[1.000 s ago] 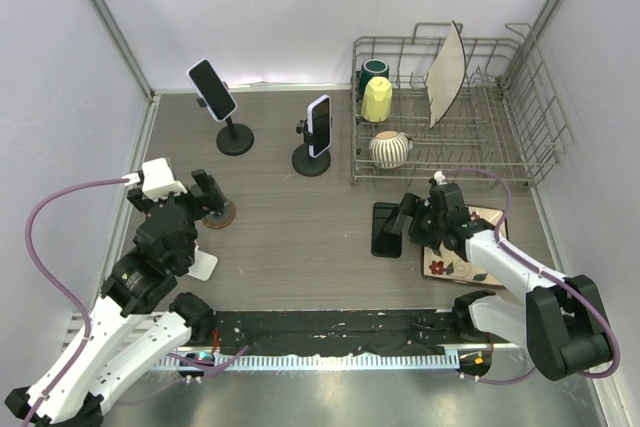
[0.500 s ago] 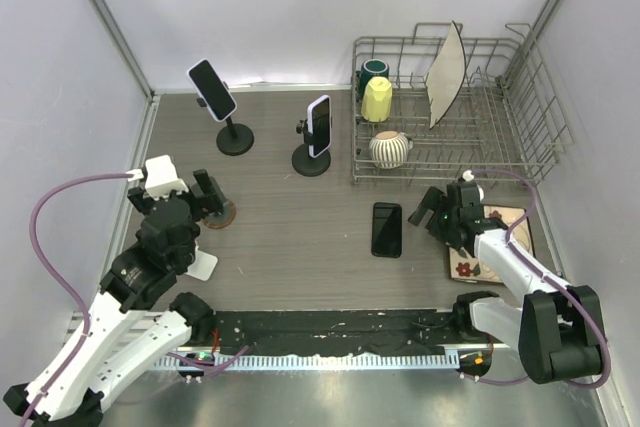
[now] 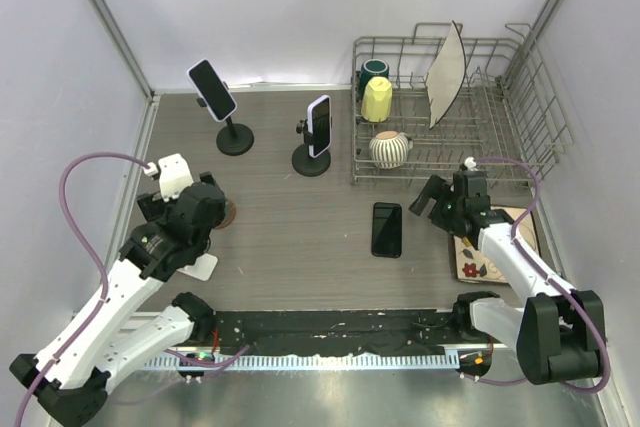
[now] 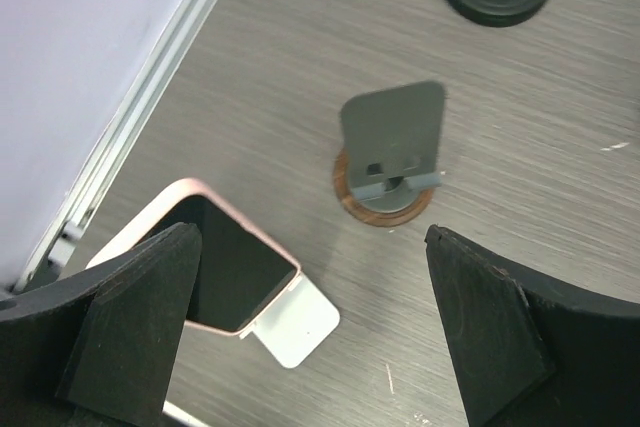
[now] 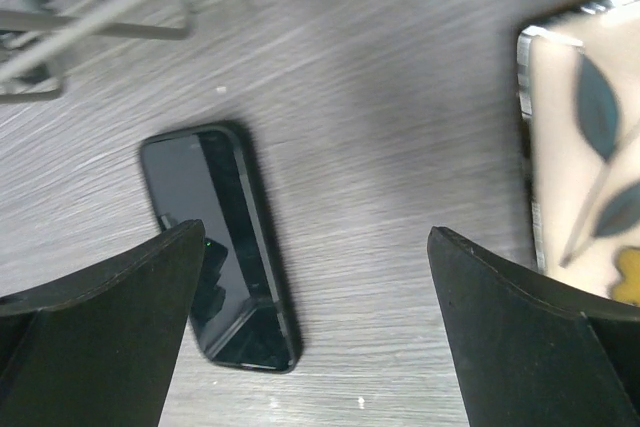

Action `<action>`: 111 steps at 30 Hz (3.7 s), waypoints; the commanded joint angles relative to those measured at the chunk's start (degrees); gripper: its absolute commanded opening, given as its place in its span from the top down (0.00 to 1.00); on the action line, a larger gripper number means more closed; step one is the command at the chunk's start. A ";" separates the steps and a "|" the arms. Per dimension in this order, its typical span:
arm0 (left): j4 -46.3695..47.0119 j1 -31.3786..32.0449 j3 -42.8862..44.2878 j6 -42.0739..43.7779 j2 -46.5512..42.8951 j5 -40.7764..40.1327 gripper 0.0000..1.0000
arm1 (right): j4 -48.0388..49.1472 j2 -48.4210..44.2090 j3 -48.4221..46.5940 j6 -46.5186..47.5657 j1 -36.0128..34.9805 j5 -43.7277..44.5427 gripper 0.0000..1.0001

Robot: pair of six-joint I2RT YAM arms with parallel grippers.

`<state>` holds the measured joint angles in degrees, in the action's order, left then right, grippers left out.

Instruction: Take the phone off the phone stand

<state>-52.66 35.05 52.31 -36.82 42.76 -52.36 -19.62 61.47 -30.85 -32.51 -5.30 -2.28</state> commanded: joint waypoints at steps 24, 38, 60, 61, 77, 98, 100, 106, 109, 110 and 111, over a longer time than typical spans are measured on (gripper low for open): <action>-10.89 -15.89 -1.16 -25.41 4.17 -10.04 0.00 | 27.44 -4.78 1.23 6.94 -24.31 -7.65 0.01; -8.77 -15.89 -6.78 -35.60 7.16 -12.77 0.00 | 29.72 -6.19 3.16 8.52 -25.99 -10.11 0.01; -3.06 -15.89 -11.45 -40.35 10.15 -14.18 0.10 | 29.99 -5.66 4.13 9.92 -26.96 -9.93 0.02; -3.23 -15.89 -11.18 -40.26 10.15 -14.00 0.15 | 29.99 -5.75 4.22 9.84 -27.04 -9.85 0.02; -4.99 -15.89 -3.01 -31.40 1.36 -13.03 0.77 | 29.55 -5.49 3.43 10.80 -27.13 -13.18 0.06; 24.00 -14.93 2.80 -13.19 6.71 45.83 0.97 | 33.50 -0.22 -2.37 7.82 -29.23 -28.39 0.11; 27.69 -13.52 1.48 -14.59 7.95 47.08 0.98 | 34.12 0.40 -3.16 7.38 -31.25 -27.87 0.11; 35.52 -4.83 -0.37 -16.88 11.20 49.10 0.98 | 38.86 3.83 -4.92 4.57 -35.82 -27.16 0.12; 37.89 -2.89 -0.72 -17.67 12.60 50.24 0.98 | 41.23 5.67 -5.80 3.42 -38.19 -26.46 0.15; 38.94 -1.84 -0.90 -18.02 12.87 50.60 0.98 | 41.93 6.28 -6.41 3.33 -38.64 -25.59 0.16; 39.39 -1.56 -0.99 -18.29 13.22 50.86 0.98 | 42.11 6.81 -6.68 3.16 -39.08 -25.23 0.18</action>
<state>-23.81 31.64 50.85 -52.66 55.81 -4.84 16.27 66.74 -34.00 -27.51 -42.26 -28.62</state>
